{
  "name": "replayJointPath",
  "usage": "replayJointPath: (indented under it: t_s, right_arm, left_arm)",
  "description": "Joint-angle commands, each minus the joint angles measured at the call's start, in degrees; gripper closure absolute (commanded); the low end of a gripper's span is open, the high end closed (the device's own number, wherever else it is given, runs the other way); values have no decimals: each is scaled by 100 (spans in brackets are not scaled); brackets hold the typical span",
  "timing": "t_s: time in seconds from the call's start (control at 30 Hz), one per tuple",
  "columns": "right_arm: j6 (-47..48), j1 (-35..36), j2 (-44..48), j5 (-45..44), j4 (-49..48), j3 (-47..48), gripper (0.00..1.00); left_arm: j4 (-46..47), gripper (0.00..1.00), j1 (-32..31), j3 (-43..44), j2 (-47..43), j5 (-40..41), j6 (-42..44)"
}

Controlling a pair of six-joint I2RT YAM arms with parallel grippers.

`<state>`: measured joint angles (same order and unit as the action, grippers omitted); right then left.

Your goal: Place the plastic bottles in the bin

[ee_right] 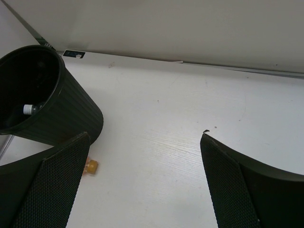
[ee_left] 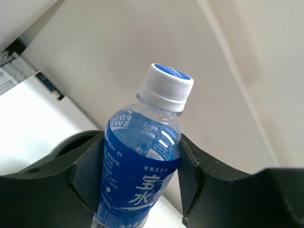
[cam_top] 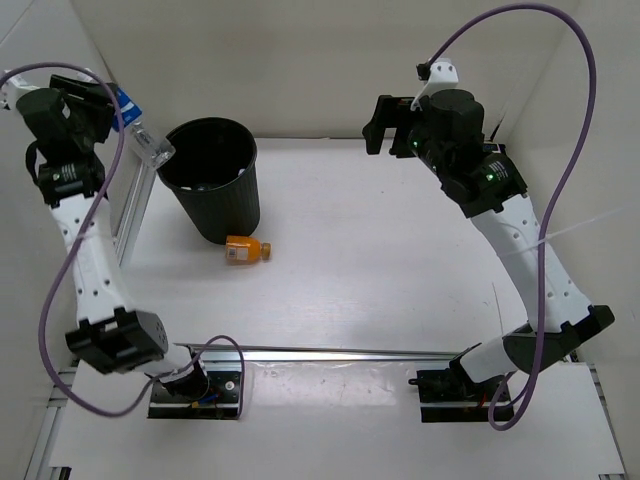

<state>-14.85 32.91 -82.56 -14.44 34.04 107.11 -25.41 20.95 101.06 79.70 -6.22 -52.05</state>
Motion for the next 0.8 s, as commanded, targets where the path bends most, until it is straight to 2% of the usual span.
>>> replayJointPath:
  t_s: [0.0, 0.2, 0.33, 0.37, 0.4, 0.43, 0.47, 0.5, 0.6, 0.67, 0.7, 0.77]
  right_arm:
    - [-27, 5, 30, 29, -354, 275, 0]
    - [26, 5, 30, -86, -354, 214, 0]
    - [26, 5, 30, -217, -354, 161, 0]
    - [26, 5, 30, -217, -354, 161, 0]
    - [26, 5, 30, -217, -354, 161, 0]
    - [-35, -90, 30, -96, -354, 109, 0]
    - [-96, -213, 30, -16, -354, 108, 0]
    - [-158, -275, 30, 63, -354, 108, 0]
    - [-395, -530, 30, 240, -354, 38, 0]
    - [-448, -662, 30, 327, -354, 38, 0]
    - [-448, -663, 30, 388, -302, 38, 0]
    - [-509, -724, 30, 389, -302, 38, 0]
  left_arm:
    - [-210, 69, -47, 300, 667, 86, 90]
    - [-149, 62, -565, 1187, 1678, 86, 63]
    - [-149, 58, -802, 1461, 1900, 15, 64]
    - [-149, 54, -881, 1400, 1900, 15, 64]
    - [-149, 44, -882, 1338, 1900, -37, 64]
    - [-149, 25, -943, 1251, 1778, -37, 3]
    - [-149, 8, -944, 1146, 1699, -37, -50]
    - [-149, 0, -1005, 883, 1585, -90, -120]
    - [-149, 0, -1005, 180, 927, -90, -612]
    - [-149, 0, -953, -356, 119, 225, -1042]
    - [-149, 0, -952, -1124, -197, 331, -1227]
    - [-149, 0, -883, -2041, -1217, 481, -1982]
